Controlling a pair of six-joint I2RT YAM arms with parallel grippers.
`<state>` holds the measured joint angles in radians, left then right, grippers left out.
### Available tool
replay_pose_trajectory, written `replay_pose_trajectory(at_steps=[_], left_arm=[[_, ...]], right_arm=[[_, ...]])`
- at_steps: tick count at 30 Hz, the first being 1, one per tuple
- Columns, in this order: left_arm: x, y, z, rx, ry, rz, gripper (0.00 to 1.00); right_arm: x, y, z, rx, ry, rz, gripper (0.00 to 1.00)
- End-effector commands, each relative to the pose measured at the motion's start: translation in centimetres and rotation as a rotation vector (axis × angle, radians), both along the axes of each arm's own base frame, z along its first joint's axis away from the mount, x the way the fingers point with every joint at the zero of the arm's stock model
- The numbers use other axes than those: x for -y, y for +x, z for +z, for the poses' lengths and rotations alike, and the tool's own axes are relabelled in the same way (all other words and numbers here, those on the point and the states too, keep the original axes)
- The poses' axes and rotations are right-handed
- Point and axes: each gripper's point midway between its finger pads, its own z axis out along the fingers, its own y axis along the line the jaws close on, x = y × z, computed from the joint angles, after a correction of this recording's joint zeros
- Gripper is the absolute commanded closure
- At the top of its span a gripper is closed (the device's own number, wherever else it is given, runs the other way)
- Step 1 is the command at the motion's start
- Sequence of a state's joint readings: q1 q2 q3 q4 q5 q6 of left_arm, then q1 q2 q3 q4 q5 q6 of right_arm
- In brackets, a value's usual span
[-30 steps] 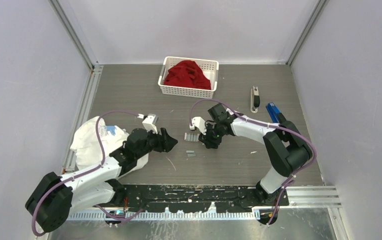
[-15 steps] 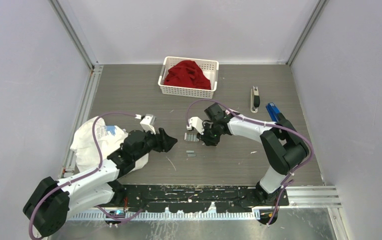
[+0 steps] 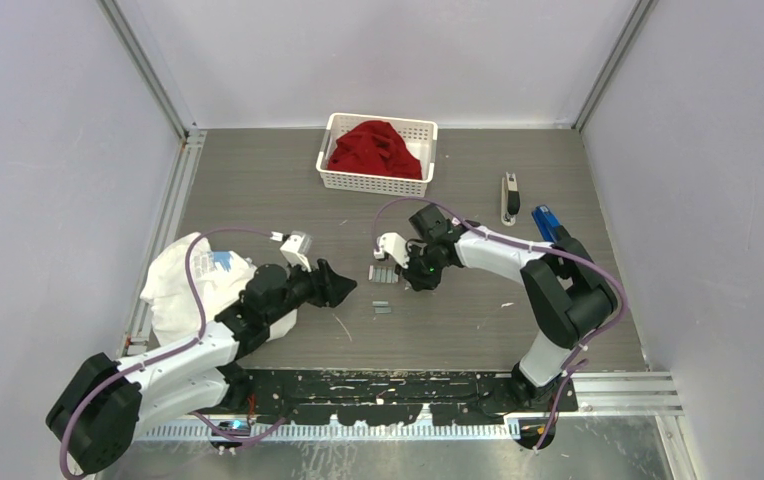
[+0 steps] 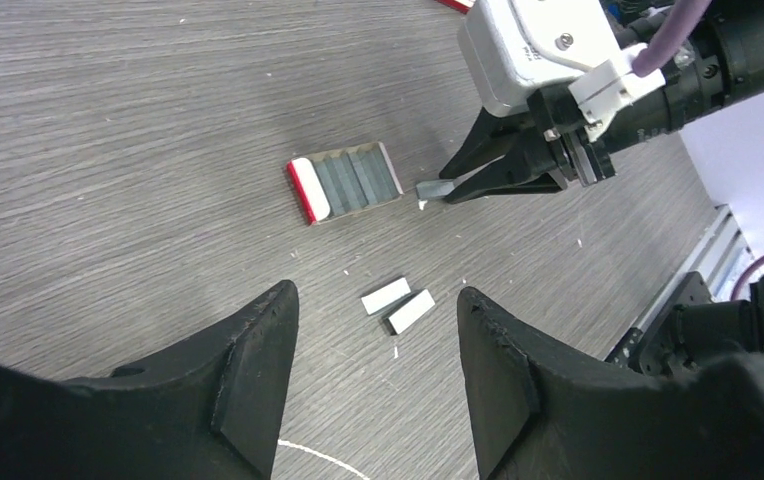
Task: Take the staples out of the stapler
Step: Pick up the staple from the center of the board.
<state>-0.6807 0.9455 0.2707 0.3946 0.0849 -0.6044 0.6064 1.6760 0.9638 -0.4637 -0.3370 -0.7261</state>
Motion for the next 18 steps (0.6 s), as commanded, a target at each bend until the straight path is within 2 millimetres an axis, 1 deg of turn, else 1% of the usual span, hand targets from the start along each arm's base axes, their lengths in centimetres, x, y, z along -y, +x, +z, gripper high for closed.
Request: replay_pose_trajectory(at_steps=[1,3,9,18], left_arm=[[1.3,-0.1,3.4,0.102,-0.123,-0.046,0.39],[1.5,-0.2,3.7,0.104,-0.143,-0.054,0.35],[2.3,-0.6,4.6,0.128,-0.2,-0.103,0.28],[3.5,-1.3,6.1,0.177,-0.28,-0.182,0.27]], right_arm=[[-1.2,0.7,2.4,0.014,0.074,0.0,0.92],[-1.3,0.7,2.7,0.013,0.088,-0.001,0.93],[-1.8,0.3,4.0,-0.028,0.158,-0.005,0.93],[-2.4,-0.3,5.9,-0.079,0.261,-0.008,0.93]])
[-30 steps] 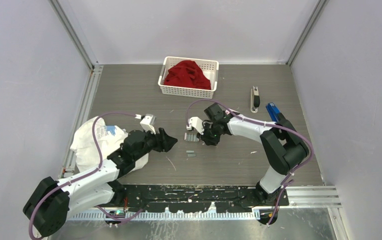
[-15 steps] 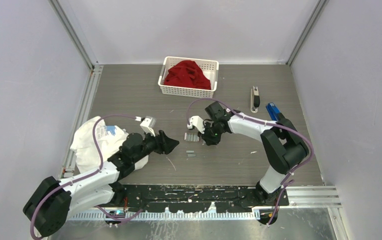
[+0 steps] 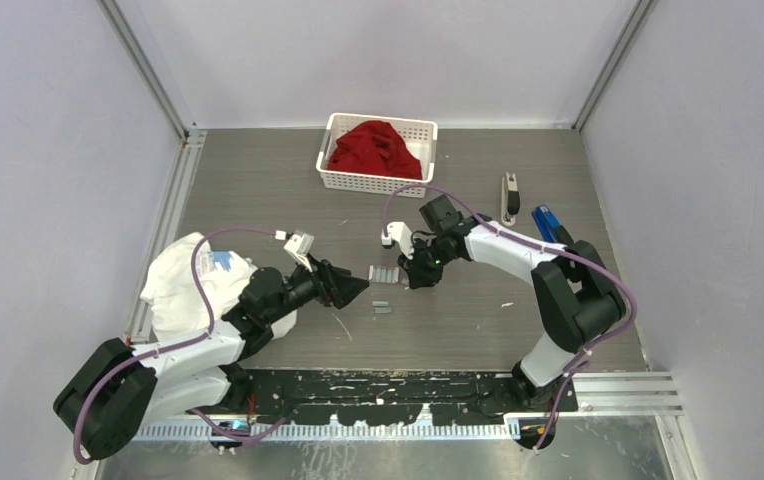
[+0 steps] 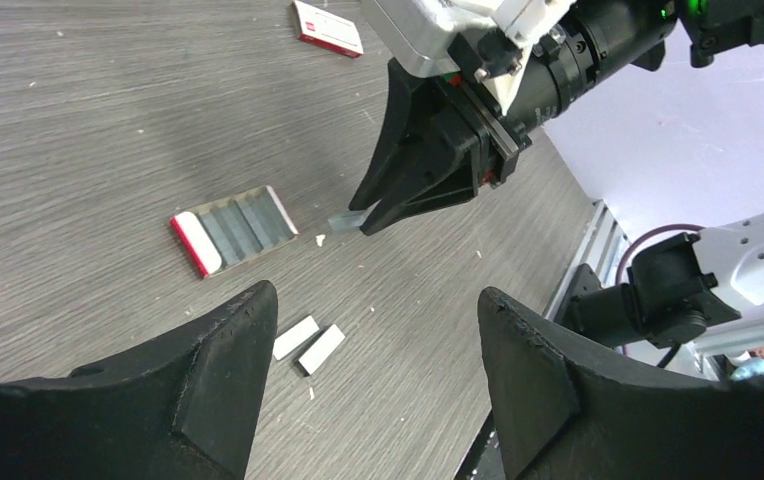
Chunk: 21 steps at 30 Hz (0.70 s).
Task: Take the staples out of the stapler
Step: Pick up the staple from the center of the board.
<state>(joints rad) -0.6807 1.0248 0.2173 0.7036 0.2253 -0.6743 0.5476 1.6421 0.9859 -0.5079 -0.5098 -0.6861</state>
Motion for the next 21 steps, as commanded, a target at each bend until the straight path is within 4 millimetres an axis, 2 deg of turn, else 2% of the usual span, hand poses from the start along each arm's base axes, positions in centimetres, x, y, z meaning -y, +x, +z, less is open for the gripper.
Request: replay_pose_trajectory(at_steps=[1,21], left_arm=[[1.0,-0.4,3.6,0.11,-0.112,-0.054,0.27],[1.1,-0.4,5.4,0.12,-0.196,-0.052,0.26]], right_arm=[[-1.6,0.3,3.9,0.016,0.132,0.01,0.93],[-3.4,-2.0,10.0,-0.121,0.452,0.039,0.93]])
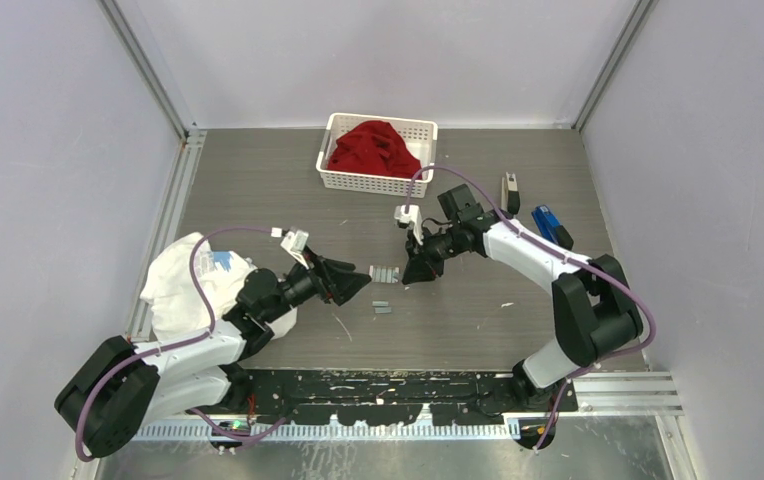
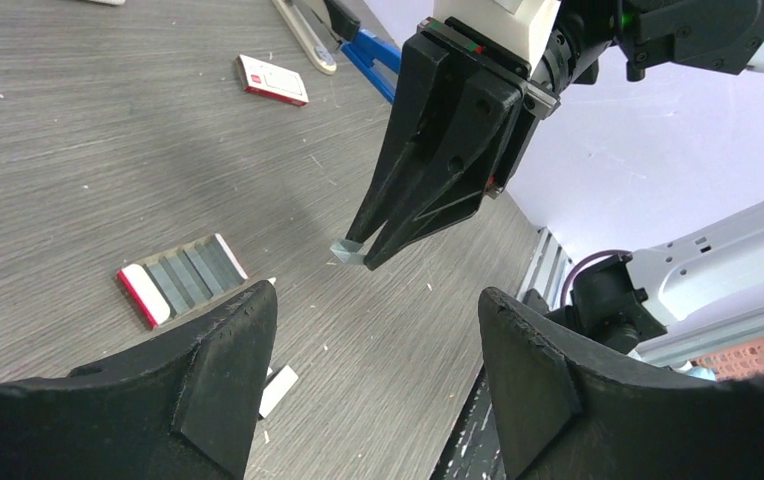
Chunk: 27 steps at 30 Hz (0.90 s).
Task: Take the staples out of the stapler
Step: Pick up the staple from the center of the board.
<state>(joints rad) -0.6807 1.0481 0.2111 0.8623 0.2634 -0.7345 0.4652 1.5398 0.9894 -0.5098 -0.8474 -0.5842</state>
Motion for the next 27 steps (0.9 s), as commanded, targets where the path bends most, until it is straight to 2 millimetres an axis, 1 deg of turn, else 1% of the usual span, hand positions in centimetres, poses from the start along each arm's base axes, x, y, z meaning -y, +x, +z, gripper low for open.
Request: replay_pose_trajectory(at_steps=[1,10,16,23,24,27], left_arm=[[0.3,-0.2,2.7,0.072,-0.087,-0.016,0.27],[0.5,-0.5,4.6,0.095,-0.165,-0.034,0.28],[0.7,-0.4,5.4,0.102,-0.197,-0.021,0.3],[1.7,-1.1,6.6,0.124,-0.248,-0.042,0.33],[2.2,-1.2,6.8,0.129,-0.26,-0.052,0.35],[2.7,-1.4,7.2,0.138,-0.275,-0.06,0.36]], right_arm=[[-1.5,-0.5,4.2,0.004,0.156,0.035,0.93],[-2.2,-1.8,6.2,-0.086,0.279,0.062,0.93],[-2.5,-2.6,7.6,-0.121,0.346,0.087,0.93],[-2.6,-3.5,9.5,-0.188,0.433,0.106,0.93],[-2.6,-3.7,10.0,-0.201,0.461,0.116,0.93],[-2.6,-3.9,10.3,-0.216,0.476,0.127,0.93]])
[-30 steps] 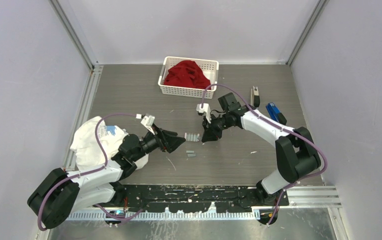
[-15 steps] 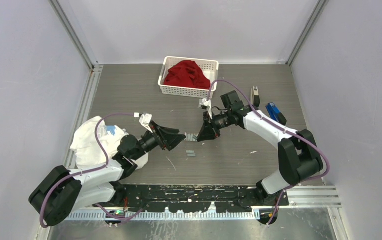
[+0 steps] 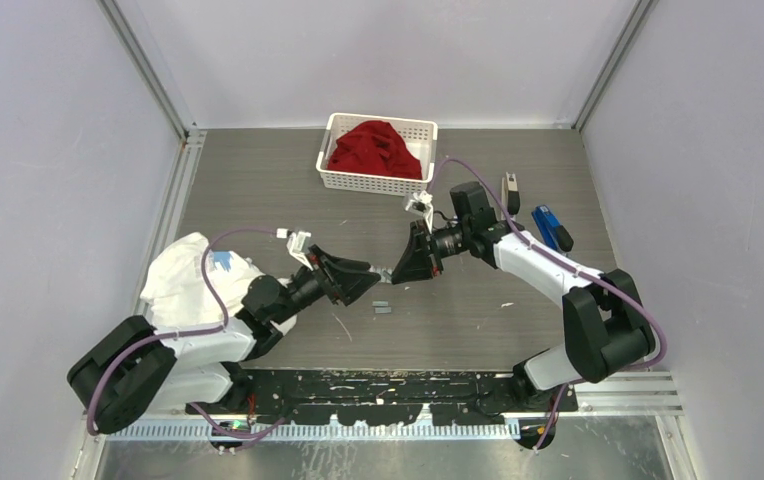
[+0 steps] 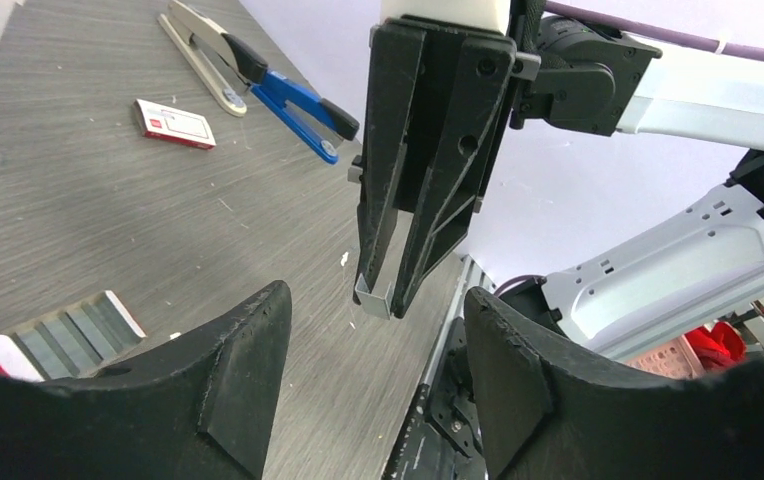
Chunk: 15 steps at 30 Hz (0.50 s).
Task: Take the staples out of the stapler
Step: Pick up the staple from the center of the board.
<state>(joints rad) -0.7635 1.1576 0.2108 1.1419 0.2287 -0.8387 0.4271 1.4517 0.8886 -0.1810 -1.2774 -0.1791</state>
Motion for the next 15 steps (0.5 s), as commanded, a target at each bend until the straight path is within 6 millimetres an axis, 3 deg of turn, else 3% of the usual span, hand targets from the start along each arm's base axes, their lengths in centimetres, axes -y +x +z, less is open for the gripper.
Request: replay_pose_trajectory(at_steps=[1,15], left_arm=[[0.7,-0.2,3.8,0.098,-0.11,0.0,0.37],[2.1,-0.1,3.3,0.079,-0.142,-0.028,0.52]], right_arm=[[-0.1,-0.5,3.0,0.022,0.096,0.042,0.93],[-0.2,-0.5,3.0,0.005,0.102,0.045,0.93]])
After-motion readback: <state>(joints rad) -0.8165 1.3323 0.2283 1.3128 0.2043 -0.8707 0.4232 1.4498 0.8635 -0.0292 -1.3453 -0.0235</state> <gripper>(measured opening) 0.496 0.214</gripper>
